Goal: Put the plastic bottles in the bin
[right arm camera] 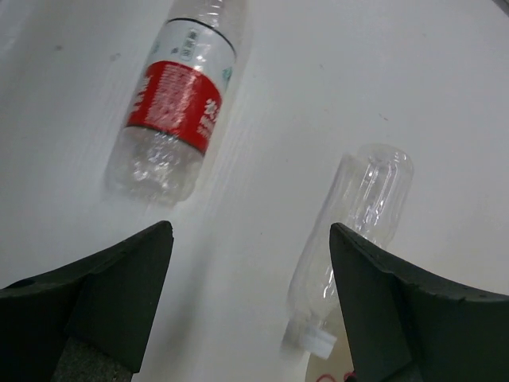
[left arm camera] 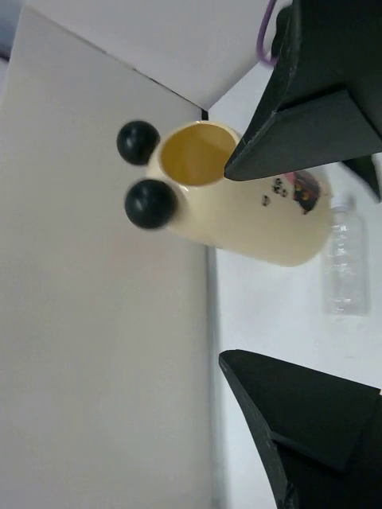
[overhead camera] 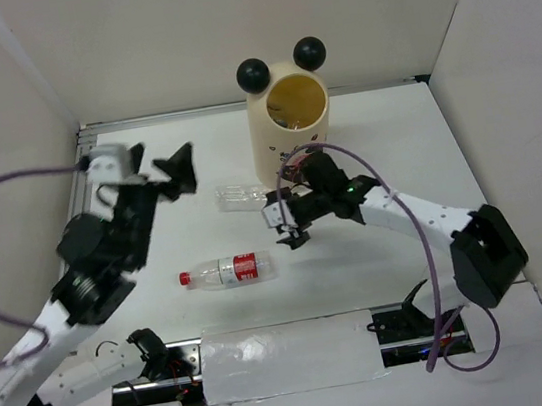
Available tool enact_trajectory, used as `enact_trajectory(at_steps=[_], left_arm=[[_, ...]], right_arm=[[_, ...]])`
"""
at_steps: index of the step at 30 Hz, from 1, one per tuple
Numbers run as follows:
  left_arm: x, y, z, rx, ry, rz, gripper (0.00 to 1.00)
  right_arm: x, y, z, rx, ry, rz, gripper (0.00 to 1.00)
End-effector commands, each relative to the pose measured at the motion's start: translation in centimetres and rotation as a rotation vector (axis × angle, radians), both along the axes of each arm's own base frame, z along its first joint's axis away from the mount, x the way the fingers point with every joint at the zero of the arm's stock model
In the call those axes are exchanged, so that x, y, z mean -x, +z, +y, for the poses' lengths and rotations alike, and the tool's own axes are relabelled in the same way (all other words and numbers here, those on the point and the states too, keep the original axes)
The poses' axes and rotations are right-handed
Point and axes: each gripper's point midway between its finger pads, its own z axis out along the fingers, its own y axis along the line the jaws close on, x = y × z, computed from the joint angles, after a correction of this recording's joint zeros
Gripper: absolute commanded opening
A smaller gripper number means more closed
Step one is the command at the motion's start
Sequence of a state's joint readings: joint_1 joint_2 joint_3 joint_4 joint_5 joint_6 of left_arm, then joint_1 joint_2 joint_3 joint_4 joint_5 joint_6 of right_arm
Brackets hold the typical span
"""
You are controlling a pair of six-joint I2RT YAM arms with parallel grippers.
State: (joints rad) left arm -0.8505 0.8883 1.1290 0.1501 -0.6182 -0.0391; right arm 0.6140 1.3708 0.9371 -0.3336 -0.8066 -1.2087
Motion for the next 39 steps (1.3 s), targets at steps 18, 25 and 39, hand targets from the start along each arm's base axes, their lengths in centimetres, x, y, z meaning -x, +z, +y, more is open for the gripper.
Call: enact_trajectory(at_steps=[18, 25, 39], left_arm=[[5.8, -14.2, 7.8, 0.169, 0.113, 0.364, 1.0], [6.6, -14.8, 7.8, 0.151, 0.071, 0.361, 1.0], [6.3, -16.7, 5.1, 0.128, -0.02, 0.419, 0.98]], right_arm=[[-16.4, -8.1, 13.7, 0.236, -0.527, 0.075, 0.9], [-14.4, -11.6, 11.8, 0.398, -0.49, 0.143, 0.9], [-11.7, -13.0, 8.2, 0.551, -0.437, 0.237, 0.47]])
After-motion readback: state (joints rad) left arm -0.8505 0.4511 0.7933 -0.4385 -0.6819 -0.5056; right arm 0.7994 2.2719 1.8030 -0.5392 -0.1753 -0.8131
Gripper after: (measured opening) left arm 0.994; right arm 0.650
